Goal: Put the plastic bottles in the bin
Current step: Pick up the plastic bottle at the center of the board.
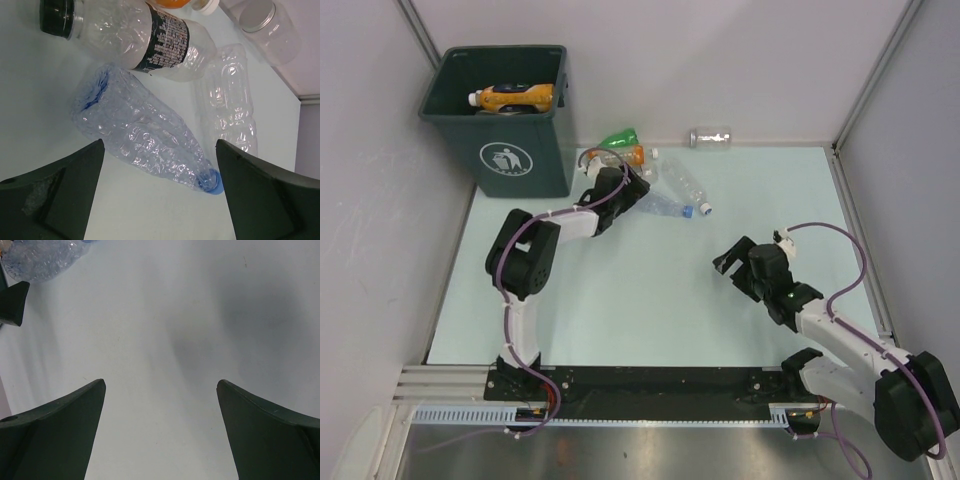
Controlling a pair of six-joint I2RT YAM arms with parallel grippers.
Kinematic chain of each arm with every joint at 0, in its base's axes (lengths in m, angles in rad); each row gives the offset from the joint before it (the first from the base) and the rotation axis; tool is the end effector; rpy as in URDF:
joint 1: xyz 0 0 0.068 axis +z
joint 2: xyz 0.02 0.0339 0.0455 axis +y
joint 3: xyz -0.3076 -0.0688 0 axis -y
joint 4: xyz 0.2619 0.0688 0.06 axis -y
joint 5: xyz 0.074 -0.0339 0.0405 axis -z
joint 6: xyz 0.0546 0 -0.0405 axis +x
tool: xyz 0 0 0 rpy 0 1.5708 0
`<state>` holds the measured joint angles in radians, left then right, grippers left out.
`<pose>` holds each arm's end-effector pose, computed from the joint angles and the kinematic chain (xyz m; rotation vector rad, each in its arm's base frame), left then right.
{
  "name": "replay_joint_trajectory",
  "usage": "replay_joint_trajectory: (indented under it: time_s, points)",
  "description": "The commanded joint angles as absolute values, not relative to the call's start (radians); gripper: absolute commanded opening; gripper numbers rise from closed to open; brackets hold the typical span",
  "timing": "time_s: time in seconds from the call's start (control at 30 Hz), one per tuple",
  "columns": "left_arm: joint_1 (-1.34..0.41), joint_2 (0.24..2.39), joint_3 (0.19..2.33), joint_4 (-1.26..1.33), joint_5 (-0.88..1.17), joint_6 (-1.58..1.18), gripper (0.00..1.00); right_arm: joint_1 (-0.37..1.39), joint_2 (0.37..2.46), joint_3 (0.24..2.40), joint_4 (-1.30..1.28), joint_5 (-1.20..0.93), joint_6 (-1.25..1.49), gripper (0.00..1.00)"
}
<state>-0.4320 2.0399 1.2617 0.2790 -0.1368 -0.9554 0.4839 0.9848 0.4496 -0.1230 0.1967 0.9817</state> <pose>0.4573 -0.2026 0.1854 -0.6381 2.0457 -0.7001 0.1879 0.0867 0.2098 0.6675 2.1787 0.5804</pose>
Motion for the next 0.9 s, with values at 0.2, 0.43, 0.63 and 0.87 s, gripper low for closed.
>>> replay_joint_trajectory:
  time_s: [0.2,0.43,0.63,0.87]
  points:
    - [-0.482,2.166,1.468,0.045,-0.328,-1.065,0.98,0.440,0.968,0.486,-0.163,0.166,0.933,0.98]
    - [-0.482,2.256,1.623,-0.095,-0.351,-1.100,1.00,0.428,0.951,0.486,-0.195,0.167,0.930,0.98]
    - [-0.482,2.316,1.707,-0.146,-0.341,-1.077,1.00,0.423,0.937,0.486,-0.199,0.172,0.937,0.98]
    - [-0.479,2.350,1.761,-0.152,-0.288,-0.993,1.00,0.422,0.963,0.486,-0.180,0.153,0.956,0.97]
